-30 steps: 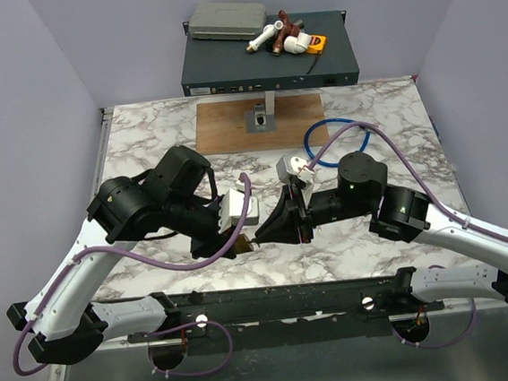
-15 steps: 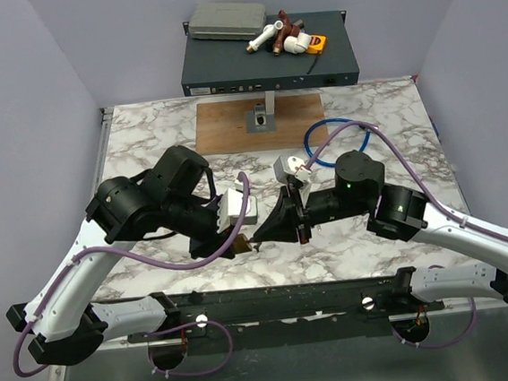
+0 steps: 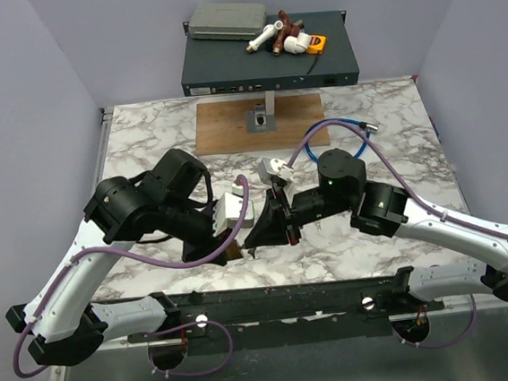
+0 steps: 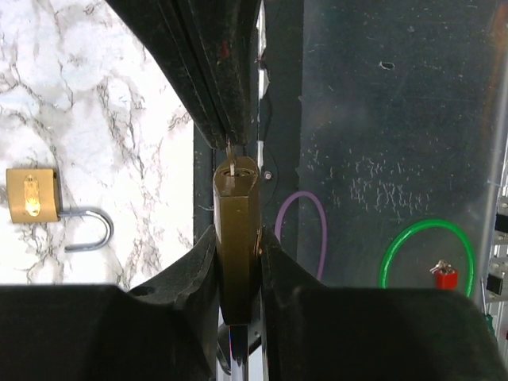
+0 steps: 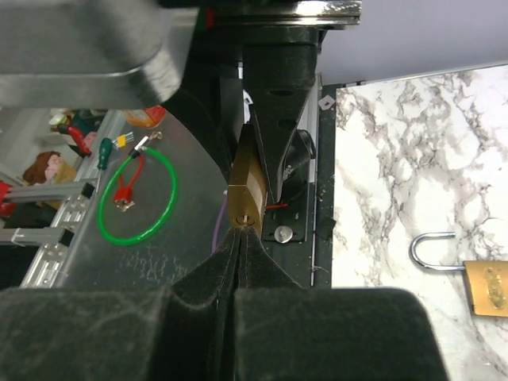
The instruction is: Unlock with the key
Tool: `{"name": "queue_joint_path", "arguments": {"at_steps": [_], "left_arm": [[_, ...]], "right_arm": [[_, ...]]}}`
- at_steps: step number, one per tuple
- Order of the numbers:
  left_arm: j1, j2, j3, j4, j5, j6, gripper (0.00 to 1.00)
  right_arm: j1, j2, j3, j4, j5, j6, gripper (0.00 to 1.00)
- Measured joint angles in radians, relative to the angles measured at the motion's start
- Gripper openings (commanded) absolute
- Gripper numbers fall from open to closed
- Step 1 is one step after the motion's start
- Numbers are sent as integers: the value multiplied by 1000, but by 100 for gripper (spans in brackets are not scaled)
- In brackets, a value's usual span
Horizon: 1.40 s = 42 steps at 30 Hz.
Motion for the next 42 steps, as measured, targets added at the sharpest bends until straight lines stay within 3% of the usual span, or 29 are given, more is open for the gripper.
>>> {"name": "queue_joint_path", "arguments": {"at_steps": [11, 19, 31, 38, 42], "left_arm": [[-1, 1, 101, -30, -123, 5, 0], [-19, -21, 124, -1, -236, 111, 0], [-148, -183, -110, 274, -558, 351, 0], [-165, -169, -95, 301, -592, 340, 0], [-158, -147, -60, 341, -517, 259, 0]], "right_arm": [[-9, 19, -29, 154, 39, 165, 1], [-9, 21, -44, 214, 141, 332, 1], [-47, 55, 6, 116, 229, 496, 1], [-56, 55, 50, 56, 249, 483, 47], [-52, 27, 103, -36, 261, 370, 61]]}}
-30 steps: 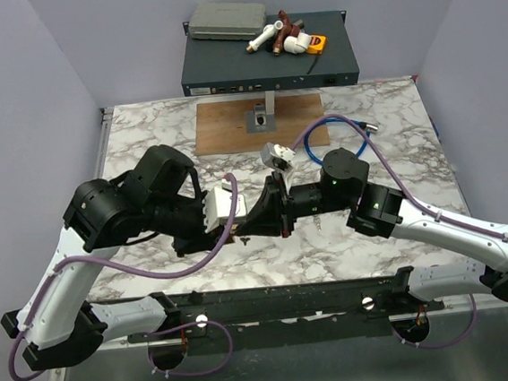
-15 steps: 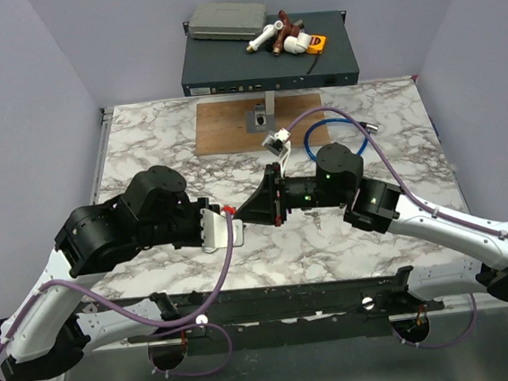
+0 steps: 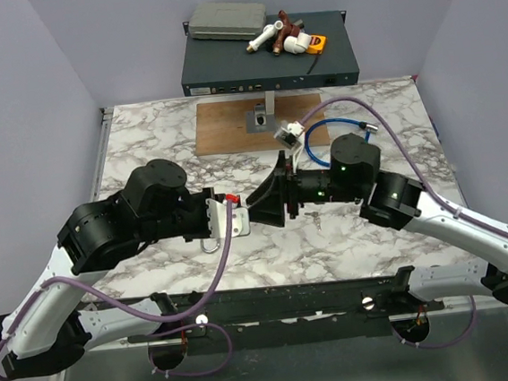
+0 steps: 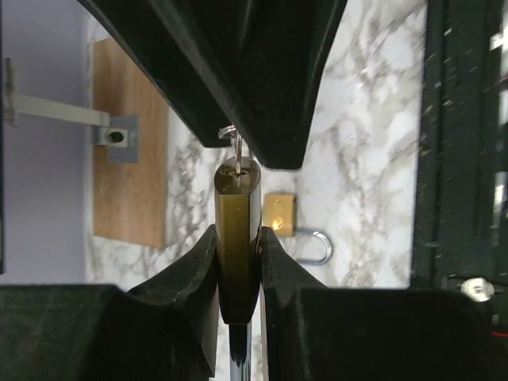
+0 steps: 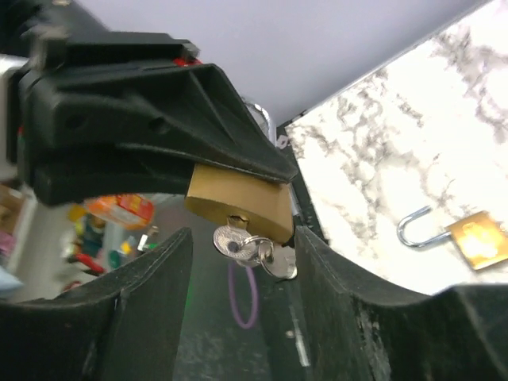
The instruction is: Unlock with the key
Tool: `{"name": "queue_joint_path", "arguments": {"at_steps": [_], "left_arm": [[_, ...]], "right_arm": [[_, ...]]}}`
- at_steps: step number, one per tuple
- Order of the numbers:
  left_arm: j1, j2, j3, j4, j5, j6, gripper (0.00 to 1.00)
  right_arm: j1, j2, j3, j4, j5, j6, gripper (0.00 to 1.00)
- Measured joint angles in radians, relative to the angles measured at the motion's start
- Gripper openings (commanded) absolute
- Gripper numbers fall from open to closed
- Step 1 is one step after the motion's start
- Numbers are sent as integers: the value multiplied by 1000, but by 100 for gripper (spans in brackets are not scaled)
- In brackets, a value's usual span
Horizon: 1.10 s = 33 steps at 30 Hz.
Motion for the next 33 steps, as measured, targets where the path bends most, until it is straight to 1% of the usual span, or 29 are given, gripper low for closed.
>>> {"name": "queue_joint_path", "arguments": {"at_steps": [1, 3, 8, 12, 17, 19, 22, 26, 27, 28, 30, 33], "left_arm": [[8, 5, 11, -1, 36, -28, 0], [33, 19, 38, -9, 109, -71, 0], [156, 102, 153, -60, 353, -186, 0], [205, 163, 190, -100, 492, -236, 0], [209, 180, 190, -123, 572, -267, 0], [209, 175, 190, -124, 588, -272, 0], [209, 168, 190, -124, 607, -277, 0], [212, 161, 183, -124, 617, -279, 0], [213, 159, 177, -126, 623, -288, 3], [215, 159, 174, -130, 626, -298, 9], [218, 158, 169, -144, 628, -311, 31], [222, 159, 169, -166, 620, -298, 51]], "right_arm": [[0, -18, 3, -13, 3, -34, 64], [1, -64, 3, -28, 2, -98, 67], [2, -153, 3, -6, -60, -213, 68], [5, -133, 3, 31, -133, -249, 67], [5, -58, 3, 33, -154, -281, 62], [5, -42, 3, 33, -154, -288, 57], [5, -30, 12, 35, -159, -296, 44], [11, -26, 21, 47, -201, -291, 8], [13, -25, 21, 50, -201, -296, 1], [13, -23, 21, 50, -207, -300, 1], [12, -13, 21, 51, -221, -303, 1], [12, -1, 20, 57, -224, -279, 1]]}}
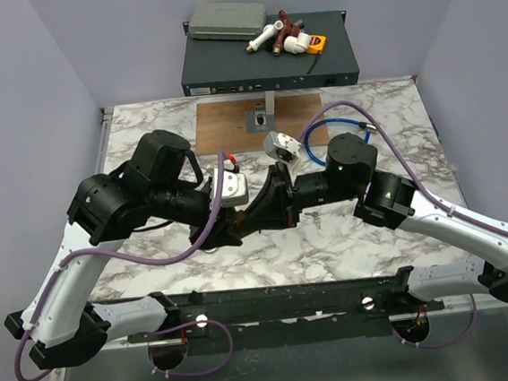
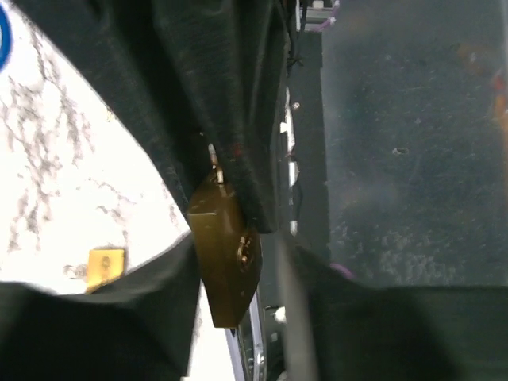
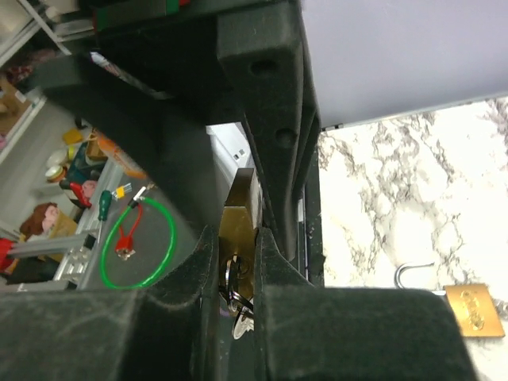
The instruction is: Unlock with the key
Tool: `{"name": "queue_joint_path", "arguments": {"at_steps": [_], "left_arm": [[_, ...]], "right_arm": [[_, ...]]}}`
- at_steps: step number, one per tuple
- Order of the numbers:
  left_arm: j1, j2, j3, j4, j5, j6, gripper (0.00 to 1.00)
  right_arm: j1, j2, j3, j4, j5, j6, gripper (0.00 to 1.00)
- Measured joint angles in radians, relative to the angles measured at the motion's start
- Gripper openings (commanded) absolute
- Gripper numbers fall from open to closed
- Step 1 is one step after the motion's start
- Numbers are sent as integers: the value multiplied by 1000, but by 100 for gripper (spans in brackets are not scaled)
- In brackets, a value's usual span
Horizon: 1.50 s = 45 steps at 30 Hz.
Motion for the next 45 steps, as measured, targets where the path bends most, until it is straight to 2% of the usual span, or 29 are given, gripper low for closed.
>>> {"name": "queue_joint_path", "arguments": {"at_steps": [3, 5, 10, 17, 19, 22, 27, 32, 37, 40, 43, 45], "left_arm": [[3, 6, 12, -12, -7, 34, 65], [33, 13, 36, -27, -7, 54, 67], [111, -14, 43, -55, -16, 105, 68], [158, -170, -206, -27, -94, 165, 66], [159, -199, -272, 5, -135, 174, 60], [162, -203, -307, 35, -166, 183, 46], [165, -182, -344, 114, -193, 211, 8], [165, -197, -399, 179, -233, 254, 0], [164, -232, -490, 289, -308, 291, 3], [151, -245, -586, 438, -422, 304, 6], [122, -235, -680, 559, -535, 323, 14], [92, -227, -741, 616, -612, 349, 24]], "right_arm": [[0, 0, -23, 8, 16, 37, 1], [-1, -4, -46, 7, 43, 48, 1], [-2, -39, -93, -18, 115, 48, 1], [-2, -72, -93, -20, 137, 48, 1], [-2, -72, -93, -21, 138, 48, 1], [-2, -72, -93, -19, 143, 52, 1], [-2, -71, -100, -7, 173, 73, 1], [-8, -70, -133, 17, 249, 111, 1], [-45, -58, -170, 44, 304, 208, 1], [-122, -32, -210, 94, 275, 330, 1], [-205, 8, -276, 177, 215, 459, 1], [-244, 37, -315, 215, 186, 528, 1]]}}
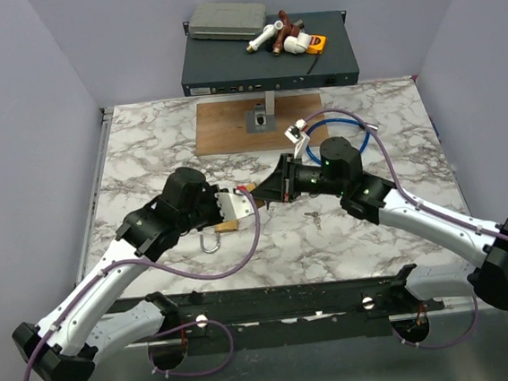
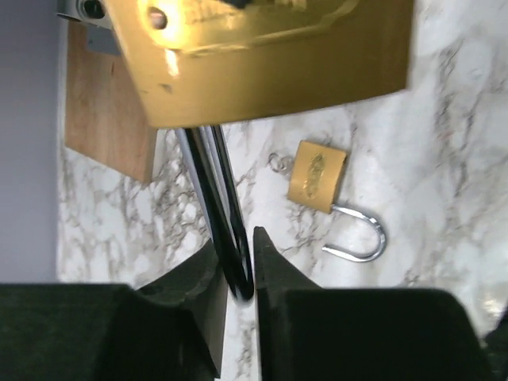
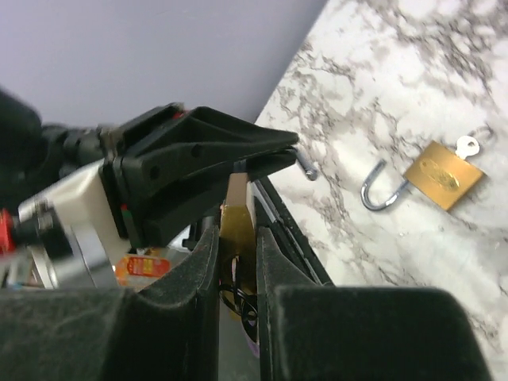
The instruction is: Unlock with the key
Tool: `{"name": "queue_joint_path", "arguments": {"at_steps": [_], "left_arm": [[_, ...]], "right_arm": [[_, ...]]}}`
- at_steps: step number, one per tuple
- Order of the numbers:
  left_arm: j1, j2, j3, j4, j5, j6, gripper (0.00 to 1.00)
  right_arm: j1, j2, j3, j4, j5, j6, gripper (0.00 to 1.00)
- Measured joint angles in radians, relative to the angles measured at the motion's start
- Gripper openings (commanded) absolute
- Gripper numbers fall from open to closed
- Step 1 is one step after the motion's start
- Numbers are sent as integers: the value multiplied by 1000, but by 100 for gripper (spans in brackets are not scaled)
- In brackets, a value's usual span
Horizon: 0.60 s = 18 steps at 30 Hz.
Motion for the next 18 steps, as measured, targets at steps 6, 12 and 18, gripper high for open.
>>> {"name": "queue_joint_path", "arguments": {"at_steps": [6, 12, 18], "left_arm": [[-64, 39, -70, 83, -141, 64, 76], [-18, 164, 67, -4, -84, -12, 98], [152, 206, 232, -111, 62, -111, 99]], "right_arm": [[-86, 66, -32, 10, 4, 77, 1], [-166, 99, -34, 17, -1, 77, 1], [-200, 192, -34, 37, -11, 29, 1]]}}
